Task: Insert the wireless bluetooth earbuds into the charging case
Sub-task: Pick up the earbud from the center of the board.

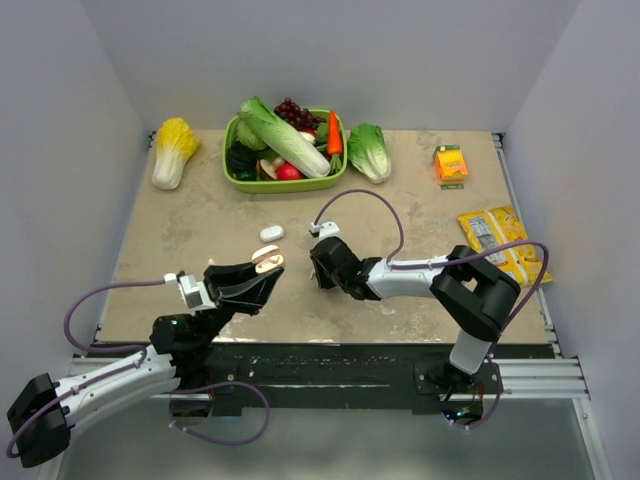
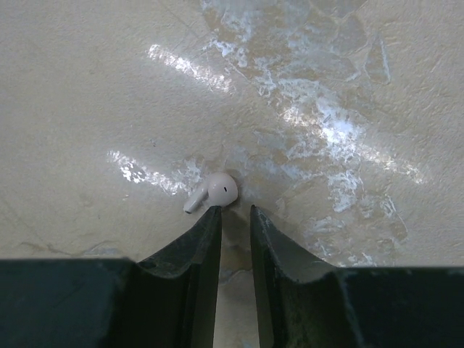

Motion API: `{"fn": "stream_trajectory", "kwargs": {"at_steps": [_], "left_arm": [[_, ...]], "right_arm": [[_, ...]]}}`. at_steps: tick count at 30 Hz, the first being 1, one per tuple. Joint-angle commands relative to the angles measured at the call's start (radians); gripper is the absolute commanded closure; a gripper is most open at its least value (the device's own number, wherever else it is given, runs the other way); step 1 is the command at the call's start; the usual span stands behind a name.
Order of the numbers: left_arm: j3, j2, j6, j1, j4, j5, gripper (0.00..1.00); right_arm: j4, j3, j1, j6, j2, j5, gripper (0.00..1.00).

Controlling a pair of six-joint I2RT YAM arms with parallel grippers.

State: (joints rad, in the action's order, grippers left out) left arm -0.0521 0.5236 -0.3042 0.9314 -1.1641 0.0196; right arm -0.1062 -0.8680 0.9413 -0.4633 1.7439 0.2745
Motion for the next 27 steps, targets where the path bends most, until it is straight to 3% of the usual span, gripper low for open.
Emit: {"fn": "stream_trajectory", "kwargs": {"at_steps": [1, 10, 14, 18, 27], "left_arm": [[0.021, -0.002, -0.015, -0.002, -0.065, 0.006, 1.0], [0.026, 0.006, -0.01, -0.002, -0.068, 0.008, 1.0], [0.028, 0.015, -0.01, 0.0, -0.072, 0.003, 1.0], [0.031, 0.027, -0.015, -0.002, -0.094, 0.002, 1.0], [0.028, 0.009, -0.019, -0.002, -0.069, 0.002, 1.0]], "right_arm": [[-0.01, -0.045, -0.006, 0.031, 0.02, 0.046, 0.73], [0.019, -0.057, -0.013, 0.046, 0.008, 0.06, 0.71], [0.043, -0.042, -0.013, 0.032, -0.078, 0.066, 0.54], [0.068, -0.077, -0.013, 0.023, -0.115, 0.058, 0.43], [0.197, -0.247, -0.013, 0.035, 0.045, 0.003, 0.42]]}}
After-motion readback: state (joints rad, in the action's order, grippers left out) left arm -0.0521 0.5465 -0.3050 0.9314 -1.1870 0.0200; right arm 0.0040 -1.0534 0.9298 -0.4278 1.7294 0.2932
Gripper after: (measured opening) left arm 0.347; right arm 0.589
